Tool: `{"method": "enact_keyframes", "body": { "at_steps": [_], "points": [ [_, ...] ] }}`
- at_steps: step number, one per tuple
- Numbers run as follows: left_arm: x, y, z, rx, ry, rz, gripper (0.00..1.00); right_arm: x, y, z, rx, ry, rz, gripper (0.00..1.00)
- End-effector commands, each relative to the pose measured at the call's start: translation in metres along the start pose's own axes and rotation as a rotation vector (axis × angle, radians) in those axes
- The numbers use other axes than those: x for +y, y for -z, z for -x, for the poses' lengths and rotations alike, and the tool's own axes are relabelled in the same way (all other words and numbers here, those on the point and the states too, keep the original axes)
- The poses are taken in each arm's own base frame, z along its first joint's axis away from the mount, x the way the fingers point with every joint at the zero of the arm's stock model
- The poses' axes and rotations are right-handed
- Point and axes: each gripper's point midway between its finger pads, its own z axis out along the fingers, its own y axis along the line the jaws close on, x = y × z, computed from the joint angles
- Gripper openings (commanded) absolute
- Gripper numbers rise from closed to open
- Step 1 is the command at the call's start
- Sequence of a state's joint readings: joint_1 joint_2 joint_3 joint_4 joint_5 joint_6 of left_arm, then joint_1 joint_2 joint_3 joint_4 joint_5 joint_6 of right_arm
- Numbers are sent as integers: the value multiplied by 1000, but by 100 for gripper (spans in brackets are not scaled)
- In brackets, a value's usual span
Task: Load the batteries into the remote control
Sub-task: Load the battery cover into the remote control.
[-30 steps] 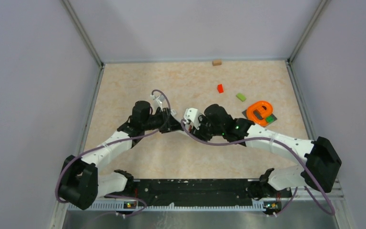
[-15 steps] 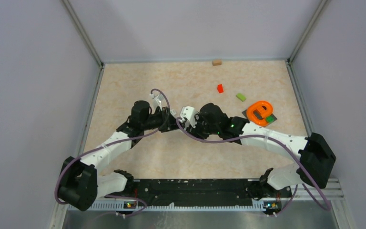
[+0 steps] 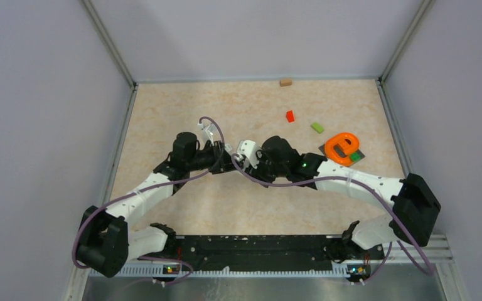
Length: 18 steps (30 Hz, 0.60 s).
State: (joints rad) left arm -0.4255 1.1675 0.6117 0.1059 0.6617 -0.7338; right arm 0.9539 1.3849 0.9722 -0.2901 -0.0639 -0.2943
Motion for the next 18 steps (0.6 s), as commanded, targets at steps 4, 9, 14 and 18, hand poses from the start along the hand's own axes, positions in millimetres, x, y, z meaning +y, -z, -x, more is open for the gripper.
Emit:
{"method": "enact_keyframes", "body": {
  "at_steps": [4, 9, 14, 18],
  "points": [
    [-24, 3, 2, 12, -84, -113, 0, -10, 4, 32, -68, -19, -51, 43],
    [-25, 4, -2, 23, -79, -135, 0, -9, 4, 34, -74, -27, -44, 43],
    [-23, 5, -9, 46, -83, -140, 0, -12, 3, 31, -51, -38, -64, 43],
    [-21, 6, -11, 55, -94, -133, 0, -12, 3, 33, -50, -38, -57, 43]
  ]
}}
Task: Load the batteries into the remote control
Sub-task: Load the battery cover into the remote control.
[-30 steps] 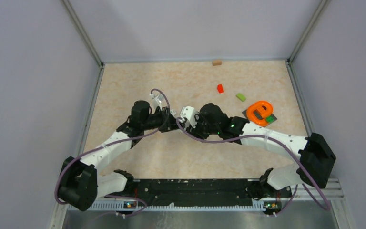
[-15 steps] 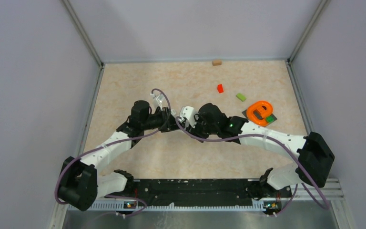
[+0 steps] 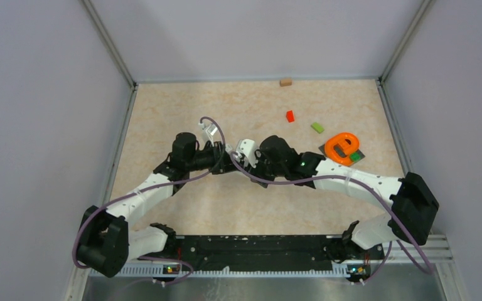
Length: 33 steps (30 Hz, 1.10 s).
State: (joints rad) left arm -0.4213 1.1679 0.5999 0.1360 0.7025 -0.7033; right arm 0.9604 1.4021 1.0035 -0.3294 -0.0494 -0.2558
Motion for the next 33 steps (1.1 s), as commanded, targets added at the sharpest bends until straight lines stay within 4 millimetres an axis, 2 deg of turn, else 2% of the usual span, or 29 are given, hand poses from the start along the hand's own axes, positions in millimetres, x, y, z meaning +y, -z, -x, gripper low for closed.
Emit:
{"method": "enact_keyframes", "body": {
  "at_steps": [1, 15, 33],
  "points": [
    [-18, 4, -7, 40, -56, -92, 0, -12, 4, 34, -80, -3, -51, 43],
    [-16, 4, -3, 25, -60, -68, 0, -2, 8, 36, -86, 5, 6, 43],
    [-18, 6, -4, 37, -68, -65, 0, -11, 3, 31, -24, 1, -32, 43]
  ]
}}
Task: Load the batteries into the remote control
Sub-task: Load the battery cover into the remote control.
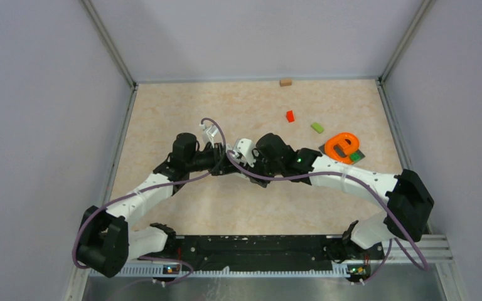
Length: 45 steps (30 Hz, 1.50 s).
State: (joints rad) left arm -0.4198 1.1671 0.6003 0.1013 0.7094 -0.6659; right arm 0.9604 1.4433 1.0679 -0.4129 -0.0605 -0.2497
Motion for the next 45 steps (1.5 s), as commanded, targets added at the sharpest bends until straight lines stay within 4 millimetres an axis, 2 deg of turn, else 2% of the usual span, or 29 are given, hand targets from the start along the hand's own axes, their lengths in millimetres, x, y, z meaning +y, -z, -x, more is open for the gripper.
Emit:
{"method": "enact_keyframes", "body": {
  "at_steps": [1, 19, 28, 35, 43, 45],
  "points": [
    [-22, 4, 2, 15, -52, -77, 0, -12, 6, 32, -78, 10, -56, 43],
    [-23, 4, -1, 44, -51, -83, 0, -24, 4, 41, -91, 17, -109, 43],
    [-23, -2, -5, 71, -29, -82, 0, -13, 0, 50, -135, 46, -43, 43],
    [-17, -6, -6, 102, 22, -47, 0, -31, -5, 38, -75, 34, -142, 43],
    [-31, -3, -8, 150, 22, -114, 0, -30, -8, 34, -81, 30, -144, 43],
    [-29, -2, -12, 176, 29, -99, 0, -30, -9, 34, -81, 31, -144, 43]
  ]
}}
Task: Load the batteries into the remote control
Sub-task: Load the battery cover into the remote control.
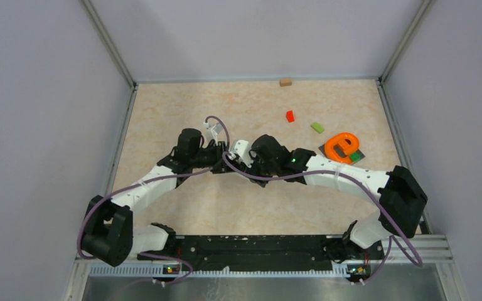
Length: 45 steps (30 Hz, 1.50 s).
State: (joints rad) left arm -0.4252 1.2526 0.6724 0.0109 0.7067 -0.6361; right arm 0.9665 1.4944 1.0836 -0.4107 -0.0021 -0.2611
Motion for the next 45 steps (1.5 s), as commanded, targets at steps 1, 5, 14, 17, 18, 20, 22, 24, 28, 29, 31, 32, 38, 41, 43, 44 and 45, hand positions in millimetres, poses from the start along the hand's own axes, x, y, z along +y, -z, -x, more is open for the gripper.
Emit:
{"method": "enact_keyframes", "body": {
  "at_steps": [1, 5, 14, 17, 18, 20, 22, 24, 28, 29, 31, 32, 38, 41, 43, 44, 45],
  "points": [
    [-38, 9, -13, 117, -21, -140, 0, -23, 4, 41, -128, 11, -101, 43],
    [-37, 8, -16, 129, -20, -147, 0, -24, 4, 42, -135, 2, -105, 43],
    [-43, 6, -17, 121, 17, -208, 0, -24, 8, 55, -191, -38, -94, 44],
    [-44, 6, -17, 121, 19, -214, 0, -22, 8, 60, -209, -29, -78, 44],
    [-45, 6, -17, 120, 20, -217, 0, -22, 8, 63, -214, -27, -78, 44],
    [-45, 6, -18, 119, 22, -220, 0, -22, 8, 66, -221, -22, -70, 45],
    [-44, 6, -19, 116, 21, -220, 0, -22, 8, 69, -226, -21, -71, 45],
    [-45, 6, -18, 107, 17, -221, 0, -23, 7, 70, -227, -27, -70, 46],
    [-47, 7, -19, 103, 15, -239, 0, -23, 4, 73, -227, -39, -69, 46],
    [-48, 7, -19, 103, 11, -245, 0, -24, 2, 73, -223, -42, -71, 46],
    [-50, 8, -21, 107, 6, -257, 0, -24, 1, 75, -225, -41, -70, 46],
    [-52, 9, -22, 114, -4, -271, 0, -25, 1, 75, -227, -43, -74, 46],
    [-62, 11, -29, 139, -40, -300, 0, -30, 1, 84, -250, -52, -91, 46],
    [-58, 7, -30, 148, -12, -292, 0, -31, 1, 90, -267, -59, -91, 46],
    [-58, 5, -28, 144, 2, -291, 0, -31, 1, 92, -274, -64, -89, 46],
    [-58, 5, -27, 140, 4, -289, 0, -31, 1, 91, -272, -65, -87, 46],
    [-59, 5, -25, 136, 9, -289, 0, -30, 0, 90, -270, -66, -85, 46]
  ]
}}
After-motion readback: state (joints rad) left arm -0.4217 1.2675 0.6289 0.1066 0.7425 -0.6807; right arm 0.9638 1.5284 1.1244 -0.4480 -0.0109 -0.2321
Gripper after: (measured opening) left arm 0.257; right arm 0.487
